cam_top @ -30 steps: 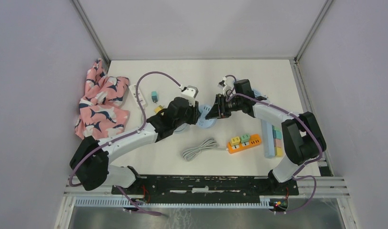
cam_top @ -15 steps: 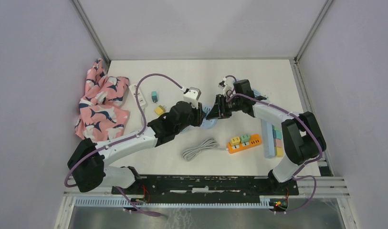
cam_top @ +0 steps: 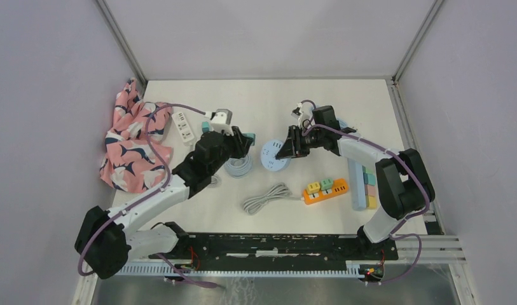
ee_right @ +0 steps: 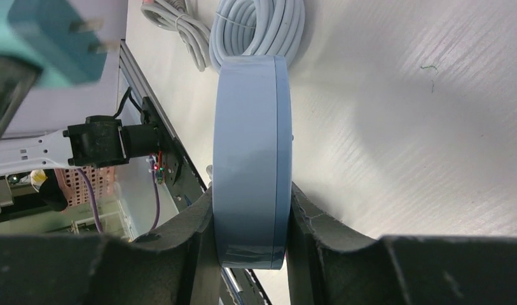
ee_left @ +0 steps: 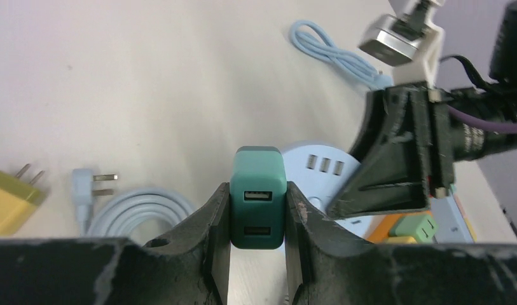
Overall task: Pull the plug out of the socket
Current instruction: Remove the plug from the socket.
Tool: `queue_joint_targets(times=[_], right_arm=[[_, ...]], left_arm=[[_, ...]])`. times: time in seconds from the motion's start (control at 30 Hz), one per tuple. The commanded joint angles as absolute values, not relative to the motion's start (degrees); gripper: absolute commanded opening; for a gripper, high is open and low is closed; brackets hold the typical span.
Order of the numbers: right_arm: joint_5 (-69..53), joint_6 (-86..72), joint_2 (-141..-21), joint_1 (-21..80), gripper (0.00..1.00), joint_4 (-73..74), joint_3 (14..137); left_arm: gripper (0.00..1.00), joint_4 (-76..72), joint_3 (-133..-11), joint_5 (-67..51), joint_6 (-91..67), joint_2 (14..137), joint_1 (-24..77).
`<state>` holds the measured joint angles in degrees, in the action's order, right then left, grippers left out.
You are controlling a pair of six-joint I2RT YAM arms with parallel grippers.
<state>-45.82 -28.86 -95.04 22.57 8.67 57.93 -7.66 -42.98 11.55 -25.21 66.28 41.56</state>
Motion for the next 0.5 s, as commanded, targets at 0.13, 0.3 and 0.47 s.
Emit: queue_joint_targets(times=[0.13,0.3,0.47], right_arm=[[-53.7,-25.9,-93.1,21.7,0.0,3.9,59.8],[-55.1,-25.2,-93.5,21.5,0.0,3.8,59.9],[-55.4,-25.2,-93.5,21.4,0.0,3.7,59.9]], left_arm=[[0.03,-17.0,-28.2,3.5,-37.8,56.2,27.7],[0.03,-19.4,-21.7,2.1,-42.7,54.2,21.5],[0.03,-19.9,-19.3,1.6,-47.0,56.0,16.0]])
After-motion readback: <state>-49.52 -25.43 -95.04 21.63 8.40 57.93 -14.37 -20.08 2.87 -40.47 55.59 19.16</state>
